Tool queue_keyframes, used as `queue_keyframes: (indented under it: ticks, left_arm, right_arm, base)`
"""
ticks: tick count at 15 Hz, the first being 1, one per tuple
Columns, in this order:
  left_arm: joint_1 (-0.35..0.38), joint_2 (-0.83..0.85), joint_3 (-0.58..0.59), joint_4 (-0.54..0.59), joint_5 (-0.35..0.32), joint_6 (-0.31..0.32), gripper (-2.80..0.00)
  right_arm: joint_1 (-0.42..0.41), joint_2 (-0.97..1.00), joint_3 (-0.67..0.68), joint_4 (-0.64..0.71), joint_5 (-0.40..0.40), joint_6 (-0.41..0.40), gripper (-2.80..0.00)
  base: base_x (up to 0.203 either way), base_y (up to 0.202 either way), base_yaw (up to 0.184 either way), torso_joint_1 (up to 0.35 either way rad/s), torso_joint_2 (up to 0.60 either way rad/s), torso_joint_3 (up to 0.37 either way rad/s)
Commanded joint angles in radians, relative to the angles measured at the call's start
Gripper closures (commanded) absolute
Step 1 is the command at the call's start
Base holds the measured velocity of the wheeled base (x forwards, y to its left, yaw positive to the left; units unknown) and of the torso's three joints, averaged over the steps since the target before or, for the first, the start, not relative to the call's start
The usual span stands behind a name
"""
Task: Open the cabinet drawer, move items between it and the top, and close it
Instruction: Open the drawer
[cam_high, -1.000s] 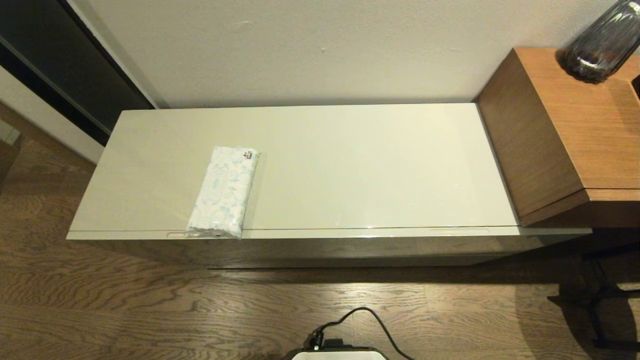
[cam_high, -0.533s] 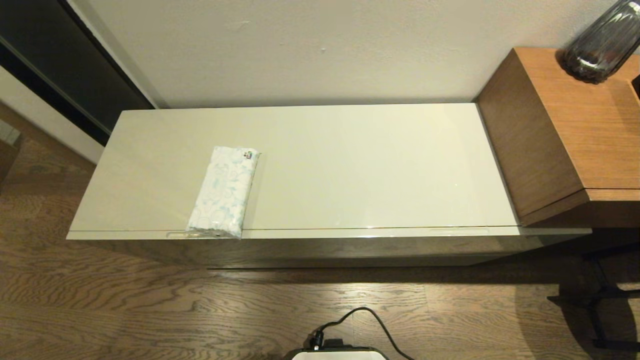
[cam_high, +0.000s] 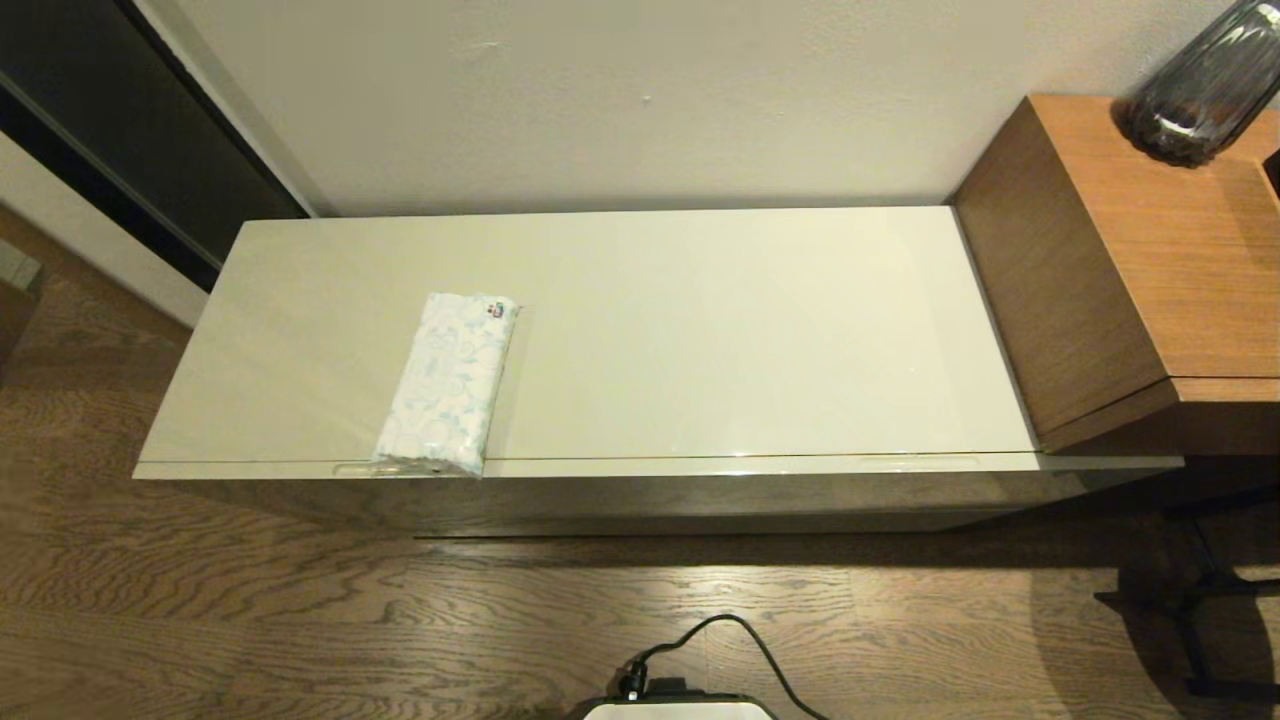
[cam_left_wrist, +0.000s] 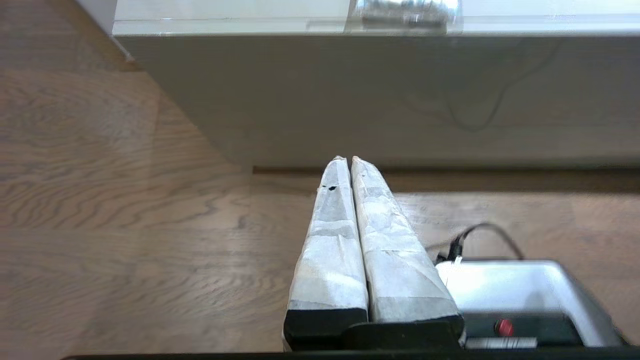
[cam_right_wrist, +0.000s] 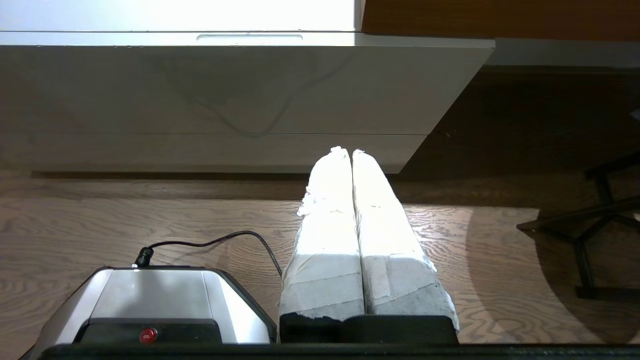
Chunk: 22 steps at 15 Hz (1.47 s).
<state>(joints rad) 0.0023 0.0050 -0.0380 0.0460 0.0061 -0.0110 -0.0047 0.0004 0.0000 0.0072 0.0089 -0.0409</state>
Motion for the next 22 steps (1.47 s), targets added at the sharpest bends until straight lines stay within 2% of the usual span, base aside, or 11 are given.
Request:
queue_keyframes:
  ticks: [1, 4, 7, 9, 12, 16, 17, 19, 20, 22]
  left_arm:
    - [0.000, 0.066, -0.155, 0.125, 0.003, 0.004, 0.00]
    - [0.001, 0.372, -0.379, 0.324, -0.007, -0.047, 0.00]
    - [0.001, 0.731, -0.502, 0.357, -0.050, -0.089, 0.00]
    - [0.001, 0.963, -0.540, 0.257, -0.092, -0.153, 0.00]
    - [-0.001, 1.254, -0.576, -0.029, -0.132, -0.270, 0.00]
    - [-0.007, 1.538, -0.629, -0.333, -0.132, -0.361, 0.00]
    - [-0.009, 1.580, -0.645, -0.383, -0.116, -0.373, 0.00]
    - [-0.022, 1.644, -0.686, -0.414, -0.068, -0.377, 0.00]
    - [-0.027, 1.658, -0.693, -0.417, -0.064, -0.375, 0.00]
    - [-0.033, 1.677, -0.697, -0.419, -0.060, -0.328, 0.00]
  right_arm:
    - [0.000, 0.000, 0.000, -0.001, 0.000, -0.001, 0.00]
    - [0.000, 0.000, 0.000, -0.001, 0.001, 0.001, 0.00]
    - [0.000, 0.001, 0.000, -0.001, 0.000, 0.001, 0.00]
    - [0.000, 0.000, 0.000, -0.001, 0.000, 0.001, 0.00]
    - [0.000, 0.000, 0.000, -0.001, 0.000, 0.001, 0.00]
    - [0.000, 0.001, 0.000, -0.001, 0.000, 0.001, 0.00]
    - [0.000, 0.000, 0.000, -0.001, 0.000, 0.001, 0.00]
    - [0.000, 0.000, 0.000, -0.001, 0.000, 0.001, 0.00]
    - [0.000, 0.000, 0.000, -0.001, 0.000, 0.001, 0.00]
    - [0.000, 0.000, 0.000, -0.001, 0.002, -0.001, 0.00]
  base:
    - [0.000, 0.000, 0.000, 0.000, 0.00, 0.000]
    - [0.000, 0.000, 0.000, 0.000, 0.00, 0.000]
    - [0.000, 0.000, 0.000, 0.000, 0.00, 0.000]
    - [0.000, 0.000, 0.000, 0.000, 0.00, 0.000]
    - [0.000, 0.000, 0.000, 0.000, 0.00, 0.000]
    - [0.000, 0.000, 0.000, 0.000, 0.00, 0.000]
    - [0.000, 0.000, 0.000, 0.000, 0.00, 0.000]
    - [0.000, 0.000, 0.000, 0.000, 0.00, 0.000]
    - [0.000, 0.000, 0.000, 0.000, 0.00, 0.000]
    - [0.000, 0.000, 0.000, 0.000, 0.00, 0.000]
